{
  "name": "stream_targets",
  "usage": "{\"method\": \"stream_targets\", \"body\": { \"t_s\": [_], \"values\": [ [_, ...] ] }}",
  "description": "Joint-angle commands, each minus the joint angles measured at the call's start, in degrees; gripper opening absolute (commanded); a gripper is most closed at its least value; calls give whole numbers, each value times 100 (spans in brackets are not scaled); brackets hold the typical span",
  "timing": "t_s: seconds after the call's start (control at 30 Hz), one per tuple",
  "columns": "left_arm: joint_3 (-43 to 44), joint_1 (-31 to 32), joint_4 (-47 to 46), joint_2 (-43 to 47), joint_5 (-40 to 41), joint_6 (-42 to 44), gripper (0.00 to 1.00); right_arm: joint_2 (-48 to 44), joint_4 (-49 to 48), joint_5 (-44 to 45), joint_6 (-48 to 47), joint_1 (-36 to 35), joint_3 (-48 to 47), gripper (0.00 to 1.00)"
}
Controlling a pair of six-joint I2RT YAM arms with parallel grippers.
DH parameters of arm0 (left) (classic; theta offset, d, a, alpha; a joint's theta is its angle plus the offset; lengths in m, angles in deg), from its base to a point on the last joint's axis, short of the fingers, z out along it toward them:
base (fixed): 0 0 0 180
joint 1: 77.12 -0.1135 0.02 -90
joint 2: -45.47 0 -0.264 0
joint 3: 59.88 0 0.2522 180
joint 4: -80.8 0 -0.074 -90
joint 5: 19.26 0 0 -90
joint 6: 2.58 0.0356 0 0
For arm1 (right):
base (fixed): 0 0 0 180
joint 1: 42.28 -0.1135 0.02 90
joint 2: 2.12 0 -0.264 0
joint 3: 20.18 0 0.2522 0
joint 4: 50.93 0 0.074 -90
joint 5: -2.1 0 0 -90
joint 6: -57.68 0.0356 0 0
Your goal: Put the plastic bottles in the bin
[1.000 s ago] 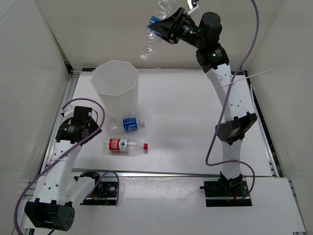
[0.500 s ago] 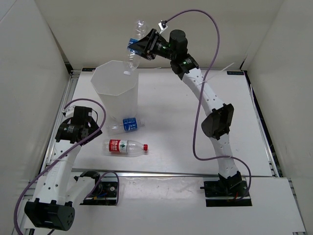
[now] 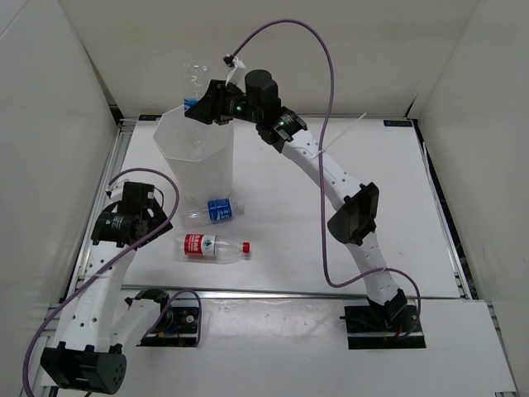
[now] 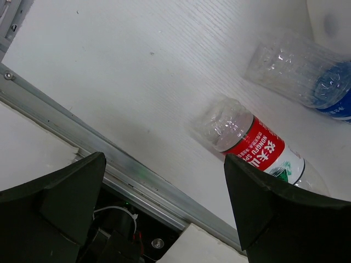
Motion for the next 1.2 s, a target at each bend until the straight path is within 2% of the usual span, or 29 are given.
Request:
{"method": "stream_targets", "body": {
  "t_s": [0.0, 0.03, 0.07, 0.1, 0.17, 0.33, 0.47, 0.5, 0.57, 0.67, 0.83, 1.0, 1.17],
  "values": [
    [70, -17, 9, 86, -76, 57, 100, -252, 200, 451, -788, 112, -56, 32],
    [70, -17, 9, 86, -129, 57, 100, -252, 315, 451, -979, 112, -56, 65],
    [70, -17, 9, 8, -269, 118, 100, -339, 403, 451, -981, 112, 23, 85],
    [70, -17, -43, 7, -322, 119, 100, -392, 500, 451, -1033, 112, 102, 100],
    [70, -17, -44, -72, -323, -12, 100, -603, 746, 451, -1156, 112, 226, 100],
    [70, -17, -324, 147, -410, -66, 100, -1357, 1298, 1082, -1420, 173, 453, 100],
    [-193, -17, -1562, 666, -1577, 1135, 100, -2123, 2062, 2232, -1420, 314, 831, 100],
    [-263, -17, -1799, 727, -2258, 1339, 100, -2507, 2144, 2496, -1420, 367, 1006, 100],
    [-264, -17, -2109, 501, -3061, 1909, 100, -2861, 2328, 2569, -1420, 428, 1577, 100],
    [-264, 412, -2206, 166, -3600, 2262, 100, -3380, 2539, 2630, -1420, 481, 2025, 100],
    [-203, 1177, -1801, -221, -2539, 2763, 100, -3583, 3277, 2692, -1420, 534, 1975, 100],
    [-150, 1862, -1801, -616, -2520, 4228, 98, -3636, 3533, 2491, -1420, 657, 2036, 100],
    [-298, 2583, -1801, -1047, -2442, 5286, 94, -3776, 3533, 2297, -1420, 938, 2150, 100]
  ]
}}
